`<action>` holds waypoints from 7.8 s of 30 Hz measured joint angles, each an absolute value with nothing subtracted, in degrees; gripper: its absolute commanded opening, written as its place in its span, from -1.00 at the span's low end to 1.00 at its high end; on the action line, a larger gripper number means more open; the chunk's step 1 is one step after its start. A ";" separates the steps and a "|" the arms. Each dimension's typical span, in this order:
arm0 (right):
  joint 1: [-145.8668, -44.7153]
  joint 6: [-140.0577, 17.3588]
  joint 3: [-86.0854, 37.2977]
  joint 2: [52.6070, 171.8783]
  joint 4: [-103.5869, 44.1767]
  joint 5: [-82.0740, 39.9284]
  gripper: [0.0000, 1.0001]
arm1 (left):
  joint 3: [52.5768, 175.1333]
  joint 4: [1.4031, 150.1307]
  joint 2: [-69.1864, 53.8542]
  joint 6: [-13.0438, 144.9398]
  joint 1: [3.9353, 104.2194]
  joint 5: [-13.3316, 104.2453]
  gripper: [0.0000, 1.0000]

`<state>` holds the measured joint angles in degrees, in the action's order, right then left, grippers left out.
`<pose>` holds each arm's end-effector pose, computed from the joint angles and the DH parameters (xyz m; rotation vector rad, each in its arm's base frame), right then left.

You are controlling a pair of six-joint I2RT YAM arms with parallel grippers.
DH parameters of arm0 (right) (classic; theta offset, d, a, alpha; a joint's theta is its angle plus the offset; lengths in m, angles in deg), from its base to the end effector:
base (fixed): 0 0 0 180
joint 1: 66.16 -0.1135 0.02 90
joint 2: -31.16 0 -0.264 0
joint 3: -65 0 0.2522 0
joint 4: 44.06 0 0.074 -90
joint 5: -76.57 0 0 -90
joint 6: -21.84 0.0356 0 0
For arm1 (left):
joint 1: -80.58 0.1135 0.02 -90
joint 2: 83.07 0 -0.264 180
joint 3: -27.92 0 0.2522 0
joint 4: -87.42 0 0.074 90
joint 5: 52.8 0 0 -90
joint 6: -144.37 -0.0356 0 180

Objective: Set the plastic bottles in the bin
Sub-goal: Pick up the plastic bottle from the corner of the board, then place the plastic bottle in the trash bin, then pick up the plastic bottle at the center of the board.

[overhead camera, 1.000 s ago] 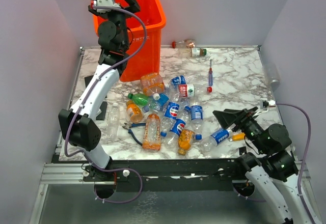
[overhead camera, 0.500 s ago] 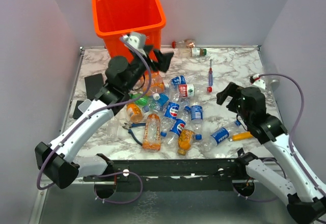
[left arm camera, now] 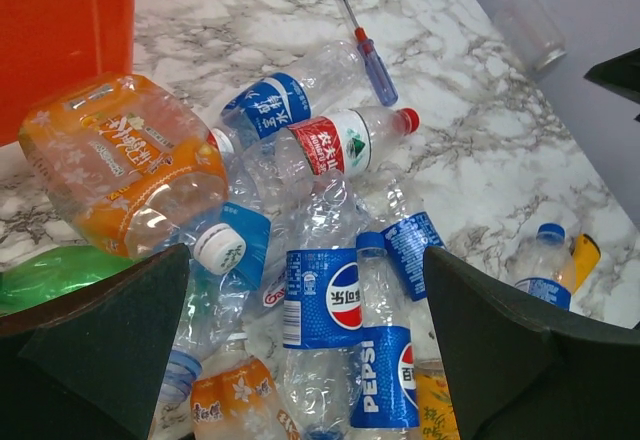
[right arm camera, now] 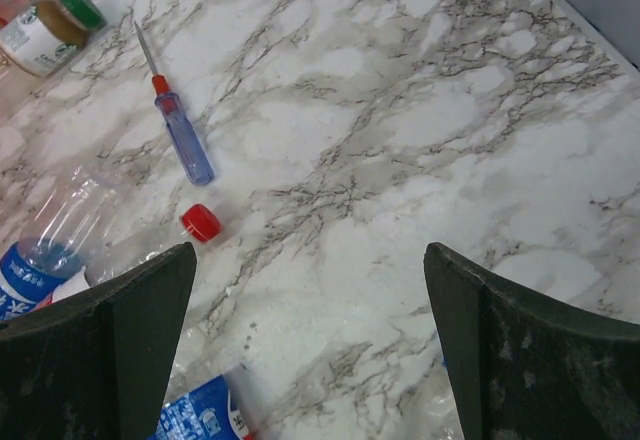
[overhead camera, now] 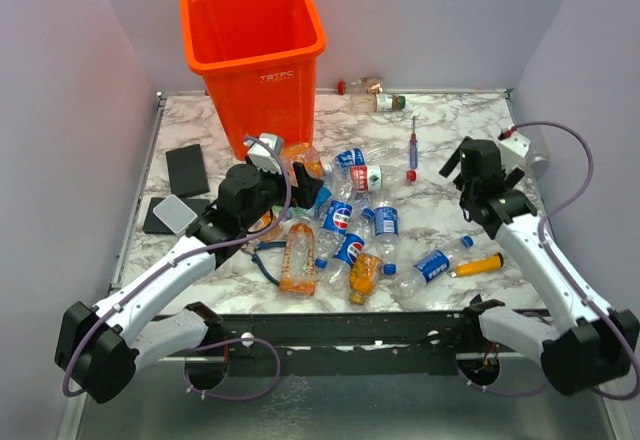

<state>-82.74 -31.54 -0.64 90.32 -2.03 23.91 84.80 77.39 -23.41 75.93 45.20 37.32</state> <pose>0.2156 0.0417 0.3092 0.6987 1.9320 -0.1453 0.2001 -0.1422 0.3048 0.2243 1.8380 -0.7062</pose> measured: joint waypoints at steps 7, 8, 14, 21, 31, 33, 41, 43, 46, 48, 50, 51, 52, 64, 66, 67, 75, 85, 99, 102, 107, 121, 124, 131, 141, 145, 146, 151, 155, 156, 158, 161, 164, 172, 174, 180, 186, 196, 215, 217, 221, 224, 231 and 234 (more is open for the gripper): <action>-80.78 -32.24 -2.63 102.27 -10.47 13.44 0.96 | 83.22 78.26 -25.05 78.62 43.72 35.15 0.98; -80.78 -32.22 -2.63 103.78 -11.36 11.34 0.95 | 83.20 78.26 -25.05 78.75 43.43 35.09 0.98; -80.88 -32.05 -0.68 106.51 -13.00 2.73 0.97 | 83.20 78.26 -25.49 78.79 42.67 34.15 0.98; -80.88 -25.05 2.23 95.65 -1.46 4.31 1.00 | 83.20 78.22 -25.60 78.95 42.58 33.23 0.98; -80.88 -5.66 10.75 85.75 18.10 6.18 1.00 | 83.20 78.15 -25.58 79.86 42.58 33.05 0.98; -80.88 -2.01 11.10 87.54 21.36 6.77 1.00 | 83.20 78.15 -25.58 79.95 42.58 33.05 0.98; -80.88 2.77 17.20 88.50 21.95 6.12 0.89 | 83.20 77.81 -25.58 80.08 42.58 33.05 0.98; -80.88 2.75 18.51 88.81 20.96 5.49 0.84 | 83.20 77.76 -25.58 80.08 42.58 33.05 0.98; -80.88 2.20 19.58 89.25 18.56 4.65 0.78 | 83.20 77.76 -25.53 80.08 42.58 33.05 0.98; -80.88 1.68 19.95 89.25 16.75 4.04 0.71 | 83.20 77.76 -25.40 80.08 42.58 33.03 0.98; -80.88 0.96 20.17 89.25 14.76 3.41 0.63 | 83.20 77.76 -25.18 80.08 42.58 33.03 0.98; -80.88 0.67 20.24 89.25 13.84 3.08 0.58 | 83.20 77.76 -25.07 80.08 42.58 33.03 0.98; -80.88 0.41 20.28 89.25 13.01 2.69 0.53 | 83.20 77.76 -24.97 80.08 42.58 33.03 0.98; -80.88 -4.24 21.66 87.10 5.95 -1.62 0.57 | 83.20 77.72 -23.20 80.08 42.58 32.81 0.98; -80.88 -4.83 21.96 88.11 5.32 -2.23 0.57 | 83.20 77.67 -22.93 80.08 42.58 32.81 0.98; -80.88 -5.16 22.14 88.90 4.92 -2.54 0.57 | 83.20 77.61 -22.85 80.08 42.58 32.81 0.98; -80.88 -7.37 23.89 90.49 1.88 -4.37 0.18 | 83.20 77.43 -22.82 80.08 42.58 32.79 0.98; -80.88 -18.28 14.36 77.07 3.96 -5.75 -0.02 | 83.22 77.50 -22.76 83.49 42.58 31.17 0.98; -81.37 -23.98 12.76 68.70 -33.22 -48.11 -0.02 | 82.88 102.72 -23.92 95.82 42.56 56.05 0.98; -83.11 -23.76 12.91 70.78 -38.70 -54.25 -0.02 | 82.94 106.70 -22.43 97.74 42.47 59.61 0.98; -86.94 -27.22 12.89 72.31 -39.08 -58.95 -0.03 | 87.12 108.89 -19.92 99.08 42.47 62.12 0.98; -90.46 -35.13 12.35 73.90 -35.23 -59.39 -0.06 | 99.14 112.97 -6.41 101.07 36.35 67.81 0.63; -90.72 -35.87 12.19 74.03 -34.33 -59.36 -0.06 | 99.36 112.71 -5.40 101.07 35.80 68.53 0.40; -91.31 -37.20 12.08 74.76 -33.63 -59.10 -0.06 | 101.28 112.45 -4.57 100.91 35.17 70.21 0.30; -91.35 -38.14 12.08 74.91 -33.59 -57.86 -0.06 | 101.30 110.04 -3.92 99.91 34.36 71.70 -0.09; -91.59 -38.36 12.04 74.82 -33.52 -57.77 -0.05 | 101.19 108.89 -3.92 98.60 34.56 71.11 -0.48; -91.62 -38.27 12.04 74.82 -33.28 -57.70 -0.03 | 101.19 108.71 -3.94 98.16 34.64 71.08 -0.58; -91.62 -38.14 12.00 74.86 -32.67 -57.64 0.95 | 101.19 108.12 -4.11 97.13 34.56 70.80 -1.00; -91.62 -38.06 10.38 74.60 -30.60 -57.40 1.00 | 101.19 105.74 -4.77 95.30 34.29 68.46 -1.00; -91.62 -37.99 9.33 74.43 -29.52 -57.42 1.00 | 101.19 104.89 -5.19 94.36 34.21 67.37 -1.00; -91.62 -37.84 5.94 74.06 -26.29 -57.13 1.00 | 101.91 102.00 -6.74 92.24 34.16 64.24 -1.00; -91.55 -38.12 0.02 73.58 -22.79 -56.15 1.00 | 106.55 98.44 -8.40 89.37 33.64 61.58 -1.00; -91.40 -38.73 -6.04 71.91 -21.04 -54.99 1.00 | 115.40 94.37 -8.68 84.91 33.90 57.82 -1.00; -91.70 -39.74 -4.62 60.20 -19.21 -45.38 1.00 | 129.08 92.06 -9.14 61.61 36.87 29.67 -1.00; -91.70 -39.61 -1.45 58.80 -18.55 -42.36 1.00 | 132.49 94.15 -8.31 53.94 37.94 23.11 -1.00; -91.70 -36.81 8.72 56.90 -16.91 -36.98 0.99 | 135.03 108.86 -5.29 40.83 46.05 13.58 -1.00; -91.70 -32.68 14.40 54.47 -16.96 -35.52 0.97 | 133.71 123.53 2.03 30.75 51.76 13.75 -1.00; -91.70 -30.06 18.38 49.10 -14.64 -34.08 0.97 | 134.28 126.55 14.33 30.42 54.18 11.11 -1.00; -91.70 -32.26 16.78 51.87 -11.84 -32.52 0.98 | 142.59 112.95 16.37 44.98 58.82 -0.58 0.98; -91.70 -32.81 15.97 52.09 -10.97 -31.91 0.98 | 143.31 112.01 16.37 45.22 58.51 -0.93 0.98; -91.70 -33.77 14.25 52.83 -9.85 -29.38 0.98 | 144.56 109.67 14.49 44.92 54.91 -1.94 0.98; -91.70 -33.73 12.52 54.60 -8.08 -25.22 0.99 | 143.81 106.50 10.33 45.31 48.85 -1.72 0.98; -91.70 -32.59 10.49 63.54 -2.09 -13.79 0.98 | 133.74 92.93 -4.94 54.53 37.92 5.58 0.98; -91.70 -31.94 12.85 66.56 -2.25 -13.68 0.94 | 127.11 85.13 -7.74 59.65 37.81 10.08 0.98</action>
